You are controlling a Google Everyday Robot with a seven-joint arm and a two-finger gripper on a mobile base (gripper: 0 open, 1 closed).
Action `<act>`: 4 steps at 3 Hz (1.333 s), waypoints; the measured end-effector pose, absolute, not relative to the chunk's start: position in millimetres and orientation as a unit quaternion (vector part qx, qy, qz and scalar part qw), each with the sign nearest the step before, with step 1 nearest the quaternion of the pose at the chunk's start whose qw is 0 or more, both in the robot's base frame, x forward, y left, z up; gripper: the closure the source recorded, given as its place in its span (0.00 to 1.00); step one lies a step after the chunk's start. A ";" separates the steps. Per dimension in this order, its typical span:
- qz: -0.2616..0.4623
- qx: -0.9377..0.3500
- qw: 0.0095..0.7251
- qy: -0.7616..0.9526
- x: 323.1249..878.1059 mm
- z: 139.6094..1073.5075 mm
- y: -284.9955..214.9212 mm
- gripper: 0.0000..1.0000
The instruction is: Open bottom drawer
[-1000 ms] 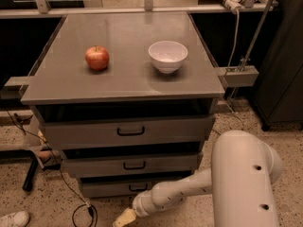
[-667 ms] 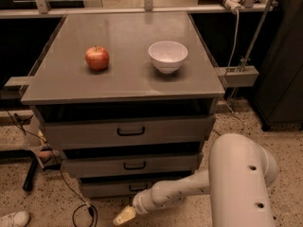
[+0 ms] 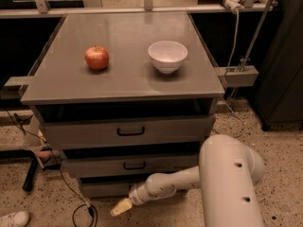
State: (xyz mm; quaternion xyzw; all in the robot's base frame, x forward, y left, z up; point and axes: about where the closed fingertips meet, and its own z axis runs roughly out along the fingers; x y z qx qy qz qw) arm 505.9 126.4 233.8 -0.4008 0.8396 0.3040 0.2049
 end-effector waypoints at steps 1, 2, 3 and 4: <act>0.301 -0.406 0.203 0.839 508.5 229.2 128.4 0.00; 0.296 -0.415 0.197 0.837 509.2 222.6 128.8 0.00; 0.290 -0.426 0.184 0.837 503.8 211.2 125.4 0.00; 0.284 -0.437 0.171 0.836 497.7 202.9 119.5 0.00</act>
Offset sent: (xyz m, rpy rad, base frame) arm 0.0077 0.0001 -0.0170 -0.0430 -0.0108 0.0421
